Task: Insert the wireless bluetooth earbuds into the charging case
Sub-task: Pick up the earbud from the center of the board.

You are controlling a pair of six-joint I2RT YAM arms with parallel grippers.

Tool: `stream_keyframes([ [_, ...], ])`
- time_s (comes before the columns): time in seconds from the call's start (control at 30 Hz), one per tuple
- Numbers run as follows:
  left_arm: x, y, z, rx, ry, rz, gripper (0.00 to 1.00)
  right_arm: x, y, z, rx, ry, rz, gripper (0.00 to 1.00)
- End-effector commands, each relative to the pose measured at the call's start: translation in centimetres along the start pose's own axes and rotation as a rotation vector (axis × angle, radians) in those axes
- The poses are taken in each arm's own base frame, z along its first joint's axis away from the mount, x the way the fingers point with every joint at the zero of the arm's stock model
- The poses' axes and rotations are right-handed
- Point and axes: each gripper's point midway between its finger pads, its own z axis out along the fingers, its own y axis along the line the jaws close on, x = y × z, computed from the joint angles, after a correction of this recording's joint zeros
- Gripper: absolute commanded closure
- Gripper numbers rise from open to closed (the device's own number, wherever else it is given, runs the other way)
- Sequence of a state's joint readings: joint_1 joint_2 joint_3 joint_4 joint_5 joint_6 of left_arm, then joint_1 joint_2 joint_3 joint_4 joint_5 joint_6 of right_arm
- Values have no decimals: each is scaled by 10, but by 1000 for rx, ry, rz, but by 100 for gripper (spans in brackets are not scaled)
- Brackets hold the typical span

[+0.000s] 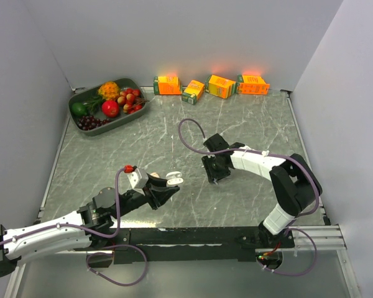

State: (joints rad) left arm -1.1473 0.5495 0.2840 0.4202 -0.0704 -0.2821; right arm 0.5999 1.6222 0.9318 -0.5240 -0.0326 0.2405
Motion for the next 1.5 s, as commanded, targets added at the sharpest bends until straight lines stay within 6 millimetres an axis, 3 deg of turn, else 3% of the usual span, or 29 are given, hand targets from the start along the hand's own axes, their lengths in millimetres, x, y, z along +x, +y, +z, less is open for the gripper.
stream_keyframes([
  [0.0,-9,-3,2,9,-28,4,99,-15,7,-1,-19,-45,-13,50],
  [0.67,-8,-4,1,11,-29,1,99,-9,6,4,-21,-29,-9,65],
  [0.77,-8,-5,2,13,-27,-1,99,-9,6,3,-21,-30,-7,64],
  [0.93,-7,-5,2,14,-25,-1,99,-8,7,1,-23,-31,-1,51],
  [1.03,-8,-5,2,15,-26,0,99,-10,7,-1,-26,-35,-6,49],
  [1.47,-6,-6,2,21,-20,-1,99,-3,8,3,-33,-9,-15,60],
])
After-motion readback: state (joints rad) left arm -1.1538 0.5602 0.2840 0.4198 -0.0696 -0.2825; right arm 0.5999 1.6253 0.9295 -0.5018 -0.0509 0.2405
